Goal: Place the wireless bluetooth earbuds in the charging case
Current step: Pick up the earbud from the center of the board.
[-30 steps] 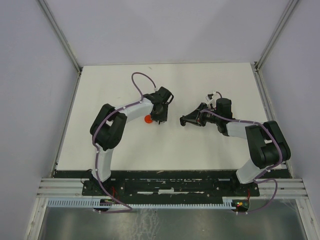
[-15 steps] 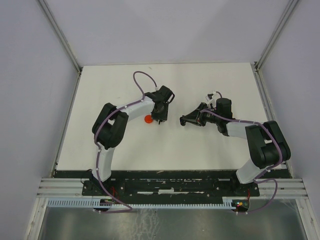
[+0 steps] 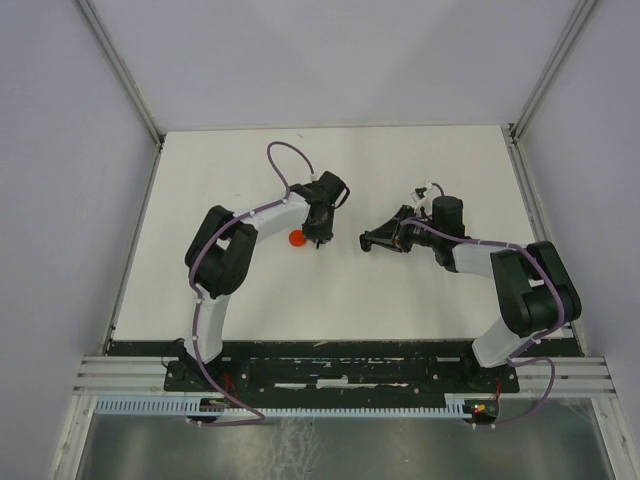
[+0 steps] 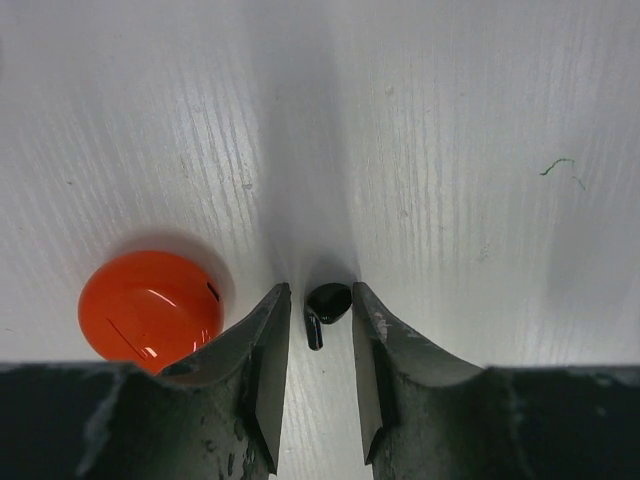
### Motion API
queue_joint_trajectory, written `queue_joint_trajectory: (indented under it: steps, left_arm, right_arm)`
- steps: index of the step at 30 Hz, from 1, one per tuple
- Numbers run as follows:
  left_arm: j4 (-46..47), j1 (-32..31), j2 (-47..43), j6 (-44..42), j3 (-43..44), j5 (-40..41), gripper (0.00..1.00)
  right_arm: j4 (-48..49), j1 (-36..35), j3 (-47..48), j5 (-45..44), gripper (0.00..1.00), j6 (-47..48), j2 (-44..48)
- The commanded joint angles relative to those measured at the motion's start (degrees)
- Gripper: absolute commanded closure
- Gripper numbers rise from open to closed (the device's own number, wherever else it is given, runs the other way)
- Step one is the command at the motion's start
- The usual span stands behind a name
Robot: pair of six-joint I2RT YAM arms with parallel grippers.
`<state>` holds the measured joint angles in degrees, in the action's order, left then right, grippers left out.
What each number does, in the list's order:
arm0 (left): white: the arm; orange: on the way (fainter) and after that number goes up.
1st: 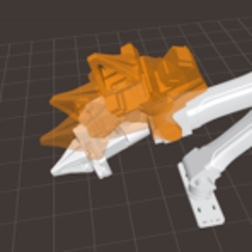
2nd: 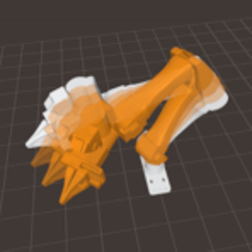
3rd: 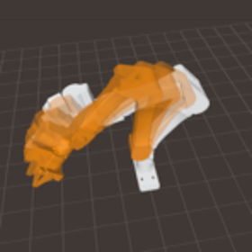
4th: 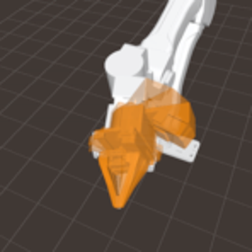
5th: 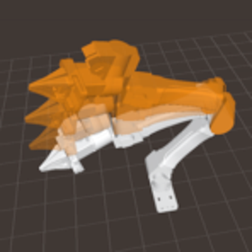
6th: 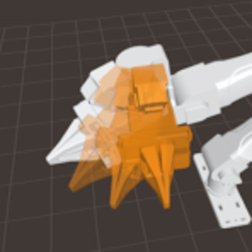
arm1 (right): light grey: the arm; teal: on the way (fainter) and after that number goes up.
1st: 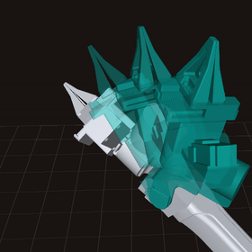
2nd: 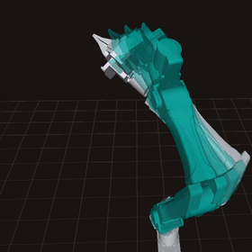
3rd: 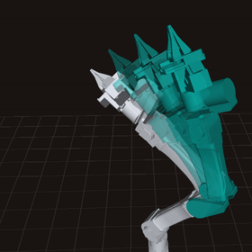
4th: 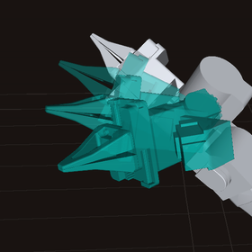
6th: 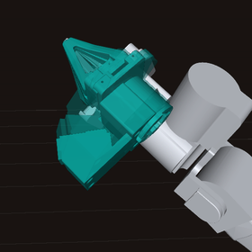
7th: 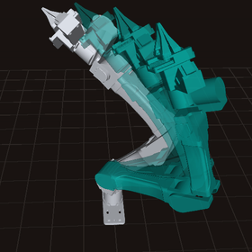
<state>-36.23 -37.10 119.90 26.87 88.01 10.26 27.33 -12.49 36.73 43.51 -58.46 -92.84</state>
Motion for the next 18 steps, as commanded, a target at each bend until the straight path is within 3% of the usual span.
queue_joint_trajectory:
  steps: [1, 11, 18]
  left_arm:
    - [-0.7, 0.0, 1.4, -2.3, 1.4, 0.6, 0.63]
    - [-0.7, 0.0, 1.7, -2.4, 1.6, 0.3, 0.72]
    - [-0.3, -0.1, 0.8, -2.4, 1.3, 0.8, 0.90]
  right_arm:
    - [3.3, 0.1, 1.6, 1.1, 0.92, 0.3, -0.2]
    - [3.3, 0.1, 1.5, 1.1, 0.92, 0.4, -0.6]
    - [3.4, 0.1, 1.3, 1.1, 0.92, 0.5, -0.8]
